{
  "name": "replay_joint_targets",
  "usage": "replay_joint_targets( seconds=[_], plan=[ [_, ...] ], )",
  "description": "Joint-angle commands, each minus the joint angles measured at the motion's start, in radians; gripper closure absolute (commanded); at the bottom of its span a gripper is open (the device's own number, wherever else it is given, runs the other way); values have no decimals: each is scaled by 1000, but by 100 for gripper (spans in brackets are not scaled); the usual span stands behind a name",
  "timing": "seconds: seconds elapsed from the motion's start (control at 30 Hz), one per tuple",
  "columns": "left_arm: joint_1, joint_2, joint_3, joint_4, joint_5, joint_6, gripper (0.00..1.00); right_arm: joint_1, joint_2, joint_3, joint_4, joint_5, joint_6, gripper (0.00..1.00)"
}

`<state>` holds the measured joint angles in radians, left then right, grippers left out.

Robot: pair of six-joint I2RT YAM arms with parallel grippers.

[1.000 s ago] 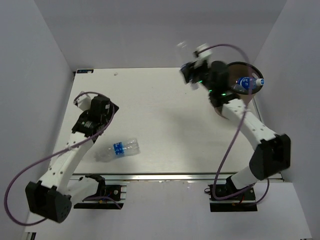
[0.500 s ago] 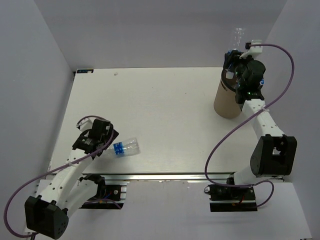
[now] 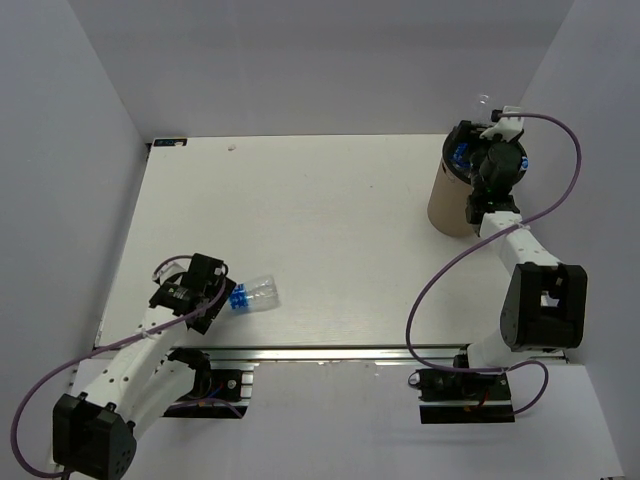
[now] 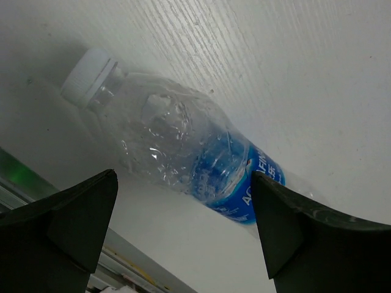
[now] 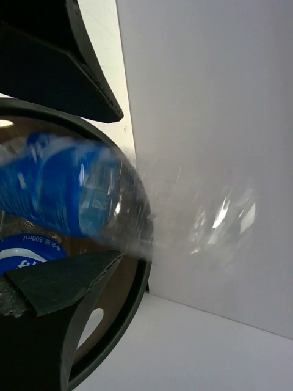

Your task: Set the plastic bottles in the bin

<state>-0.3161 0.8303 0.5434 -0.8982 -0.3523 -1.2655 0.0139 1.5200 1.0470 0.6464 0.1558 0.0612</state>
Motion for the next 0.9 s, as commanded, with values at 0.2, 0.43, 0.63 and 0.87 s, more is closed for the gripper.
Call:
replay_joint_targets(
  seconds=[0.2, 0.43, 0.63, 0.87],
  plan=[
    [-1, 64, -49, 88, -59, -110, 2, -2, -178, 22, -36, -56, -17, 11],
    [-1, 226, -7, 261, -76, -31, 20, -3, -294, 45, -186, -493, -132, 11],
    [-11, 348, 159, 281, -67, 93, 59, -2, -399, 38, -241, -784, -91, 11],
    [-57, 270, 239, 745, 373, 524, 60, 98, -393, -11, -320, -1035, 162, 11]
  ],
)
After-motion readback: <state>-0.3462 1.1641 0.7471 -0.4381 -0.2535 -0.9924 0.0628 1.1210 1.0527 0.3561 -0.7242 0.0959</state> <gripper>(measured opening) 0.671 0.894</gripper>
